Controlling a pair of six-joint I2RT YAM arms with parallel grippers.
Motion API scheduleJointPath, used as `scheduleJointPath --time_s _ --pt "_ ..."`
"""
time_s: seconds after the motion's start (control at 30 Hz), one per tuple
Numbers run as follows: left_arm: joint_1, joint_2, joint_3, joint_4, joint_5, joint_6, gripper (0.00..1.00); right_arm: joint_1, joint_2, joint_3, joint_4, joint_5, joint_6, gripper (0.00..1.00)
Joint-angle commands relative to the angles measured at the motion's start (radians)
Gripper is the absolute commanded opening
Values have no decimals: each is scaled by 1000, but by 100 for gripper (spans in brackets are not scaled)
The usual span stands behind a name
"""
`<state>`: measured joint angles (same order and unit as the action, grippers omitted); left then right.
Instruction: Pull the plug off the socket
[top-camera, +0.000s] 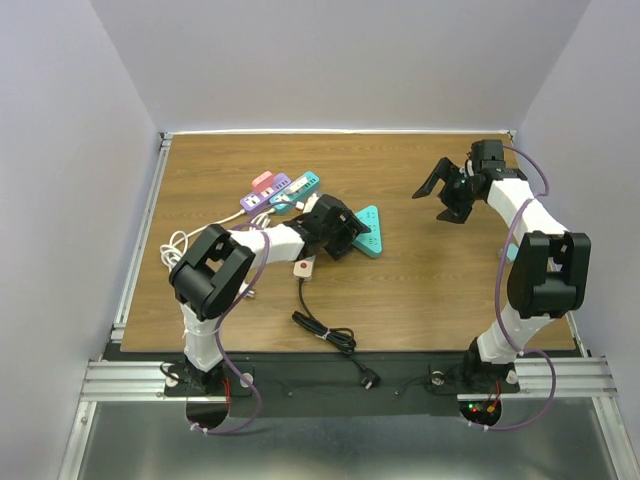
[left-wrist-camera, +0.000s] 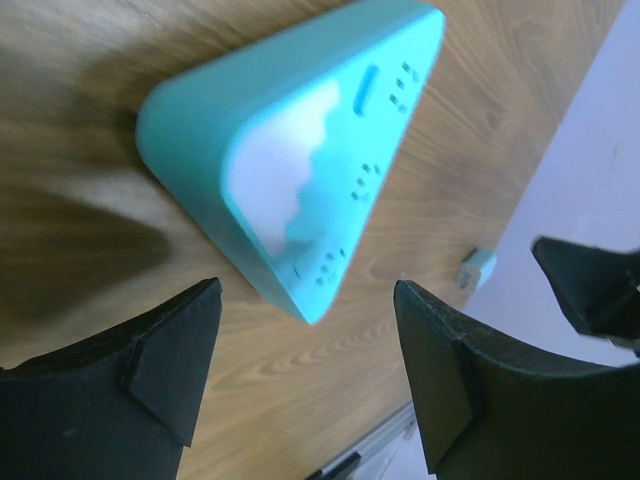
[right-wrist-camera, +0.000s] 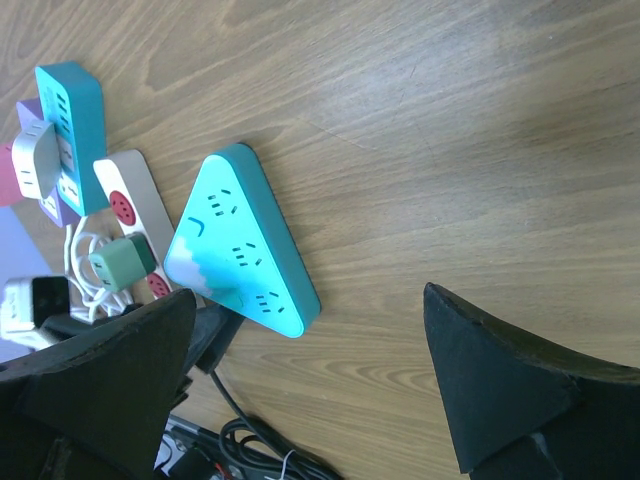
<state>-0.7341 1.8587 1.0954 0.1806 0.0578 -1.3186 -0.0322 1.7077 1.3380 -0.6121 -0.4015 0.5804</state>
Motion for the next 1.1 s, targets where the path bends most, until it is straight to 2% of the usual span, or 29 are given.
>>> scheduleJointPath --time_s 0.0,0.3,0.4,0.5,0.53,0.57,0.63,0.67,0.73,0.93,1.07 --pt "2 53 49 -13 -79 -5 80 3 -48 18 38 -14 2 100" --pt "1 120 116 -101 -147 27 79 3 -48 21 40 -17 7 100" --pt "1 157 155 -81 -142 64 72 3 -49 23 38 -13 7 100" --pt "1 181 201 -53 -124 111 53 3 -56 21 38 -11 7 100" --pt "1 180 208 -27 -115 122 45 3 -57 20 38 -10 6 100" --pt "2 169 205 -7 -108 133 30 3 -60 18 38 -10 6 100" --pt "2 155 198 62 -78 177 21 3 -68 16 38 -7 4 100" --pt "2 143 202 71 -69 203 9 3 -69 16 38 -5 4 100" --pt "4 120 224 82 -62 226 0 3 -68 21 40 -3 6 100" --pt "15 22 302 25 -48 347 0 3 -77 27 40 4 4 100" --pt "103 -70 342 -13 -49 427 0 3 -88 17 38 6 2 100"
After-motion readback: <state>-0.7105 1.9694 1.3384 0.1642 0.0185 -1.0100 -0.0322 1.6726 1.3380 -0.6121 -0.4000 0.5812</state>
